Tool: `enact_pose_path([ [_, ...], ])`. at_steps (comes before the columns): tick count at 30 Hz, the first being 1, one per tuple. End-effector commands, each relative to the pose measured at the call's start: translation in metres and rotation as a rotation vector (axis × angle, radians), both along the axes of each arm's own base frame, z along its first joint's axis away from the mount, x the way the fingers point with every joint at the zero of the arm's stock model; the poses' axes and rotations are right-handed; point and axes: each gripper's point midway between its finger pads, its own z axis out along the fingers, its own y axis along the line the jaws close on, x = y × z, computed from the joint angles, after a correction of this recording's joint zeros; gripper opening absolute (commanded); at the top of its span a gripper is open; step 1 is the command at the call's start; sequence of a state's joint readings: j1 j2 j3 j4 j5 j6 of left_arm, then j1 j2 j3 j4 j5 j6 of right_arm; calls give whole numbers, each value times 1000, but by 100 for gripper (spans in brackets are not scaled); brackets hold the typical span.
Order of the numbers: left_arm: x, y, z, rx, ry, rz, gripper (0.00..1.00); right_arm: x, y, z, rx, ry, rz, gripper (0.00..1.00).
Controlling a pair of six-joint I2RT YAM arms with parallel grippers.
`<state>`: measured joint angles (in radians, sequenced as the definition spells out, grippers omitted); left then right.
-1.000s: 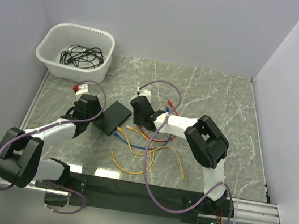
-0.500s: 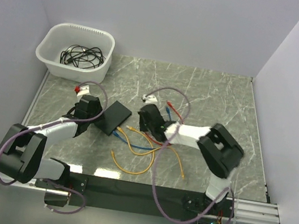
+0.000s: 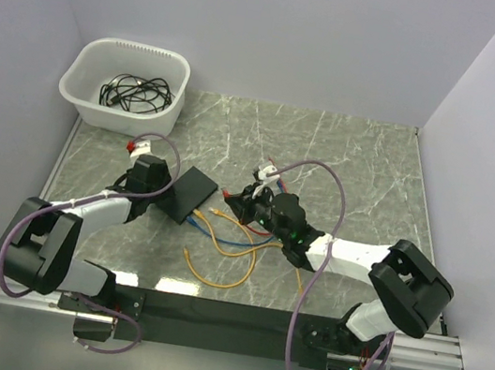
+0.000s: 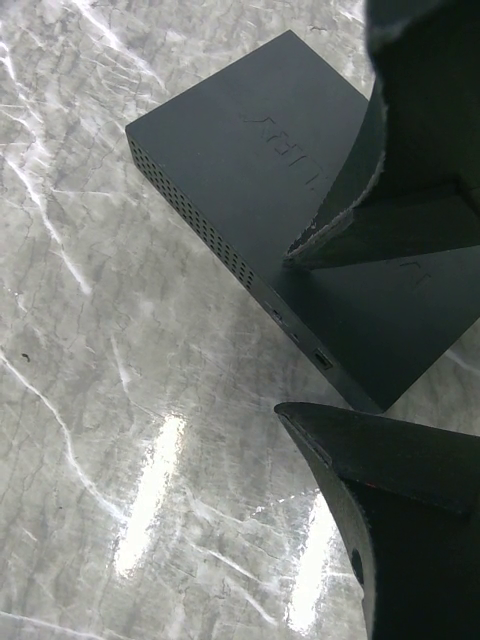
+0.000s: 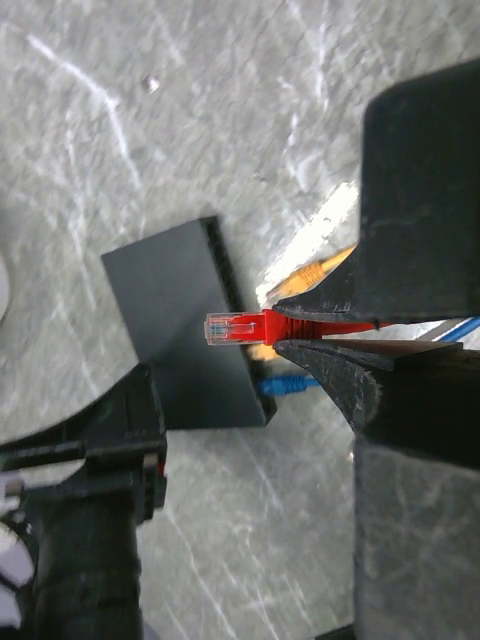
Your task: Insert the plug into the switch port
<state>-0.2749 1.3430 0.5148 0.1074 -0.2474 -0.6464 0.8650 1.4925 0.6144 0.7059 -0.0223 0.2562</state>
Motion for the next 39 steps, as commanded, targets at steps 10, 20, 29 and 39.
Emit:
enact_pose_path([
  [10,15,-7,13,-10,-37,-22,61,-13,9,51,160,-122,96,0],
  [20,15,-9,9,-9,-22,-32,61,-14,16,165,325,-275,129,0],
  [29,16,-10,10,-10,-25,-37,61,5,-41,281,326,-518,-114,0],
  [39,16,-10,10,-8,-22,-38,61,36,-159,329,400,-524,-611,0],
])
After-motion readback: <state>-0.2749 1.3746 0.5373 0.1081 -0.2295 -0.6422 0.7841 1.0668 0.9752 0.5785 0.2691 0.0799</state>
